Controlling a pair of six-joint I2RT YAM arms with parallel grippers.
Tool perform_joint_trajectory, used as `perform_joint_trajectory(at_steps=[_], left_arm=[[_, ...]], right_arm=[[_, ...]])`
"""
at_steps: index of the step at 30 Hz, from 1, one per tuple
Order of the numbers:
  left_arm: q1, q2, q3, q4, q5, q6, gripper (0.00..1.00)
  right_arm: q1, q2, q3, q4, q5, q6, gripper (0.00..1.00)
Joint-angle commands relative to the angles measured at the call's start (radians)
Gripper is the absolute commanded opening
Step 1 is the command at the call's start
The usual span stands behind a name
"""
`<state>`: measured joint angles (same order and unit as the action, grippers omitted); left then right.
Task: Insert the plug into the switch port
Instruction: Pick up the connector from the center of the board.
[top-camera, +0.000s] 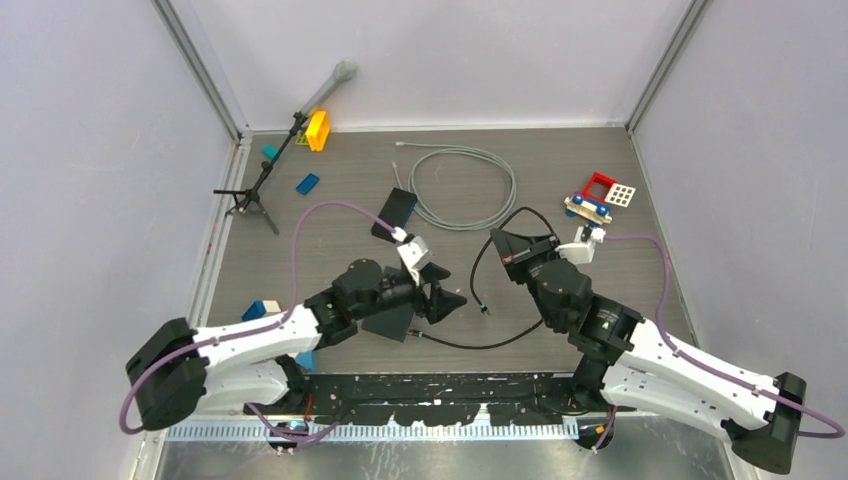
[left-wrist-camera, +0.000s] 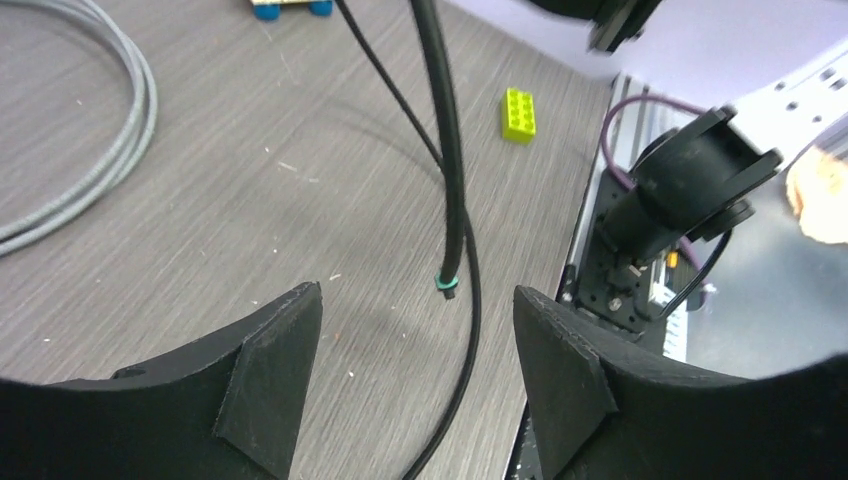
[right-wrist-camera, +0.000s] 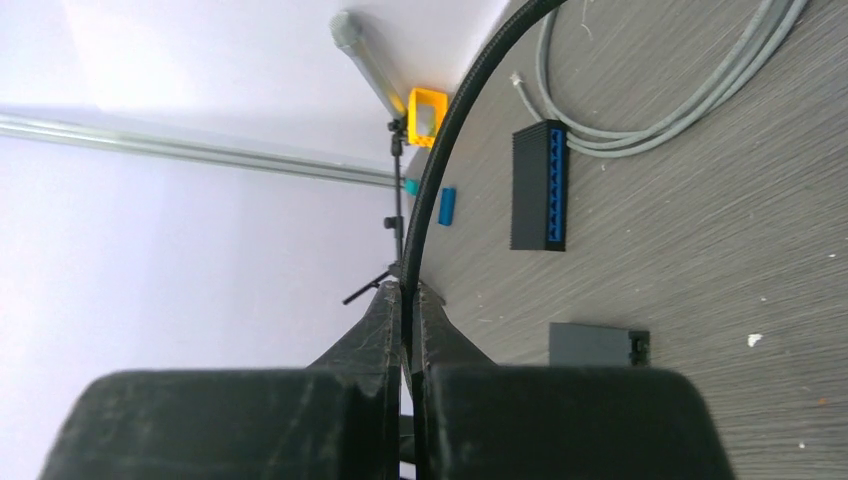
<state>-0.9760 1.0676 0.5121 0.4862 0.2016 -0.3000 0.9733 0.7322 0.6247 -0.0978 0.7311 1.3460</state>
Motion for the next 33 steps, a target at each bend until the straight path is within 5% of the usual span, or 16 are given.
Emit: perform_joint_trajectory(at_steps=[1,9,21,23,27,33], left_arm=[[-0.038,0.097,0.070,0.147,-0.046,0.048,0.70],[-0.056,0.239,0.110,0.294,-0.012,0.008,0.59],[-0.074,0.293,0.138,0.292,0.005,-0.049,0.00],[-0.075,0.269,0.147,0.220,0.003,-0.046,0.00],[-0.073,0.186,0.222,-0.143,-0.062,0.018,0.00],[-0.073,0.146,0.383,-0.572,-0.172,0.106,0.00]], right_arm=[[-0.001,-0.059,-0.014,0.058,0.048,0.070,0.01],[-0.001,-0.101,-0.032,0.056,0.034,0.063,0.01],[-0.002,-0.136,-0.051,0.021,0.040,0.061,0.00],[-0.001,-0.152,-0.036,0.004,0.047,-0.041,0.05],[-0.002,-0.181,0.004,-0.061,0.019,-0.404,0.32],[-0.001,-0.198,0.007,0.020,-0.239,-0.792,0.52]])
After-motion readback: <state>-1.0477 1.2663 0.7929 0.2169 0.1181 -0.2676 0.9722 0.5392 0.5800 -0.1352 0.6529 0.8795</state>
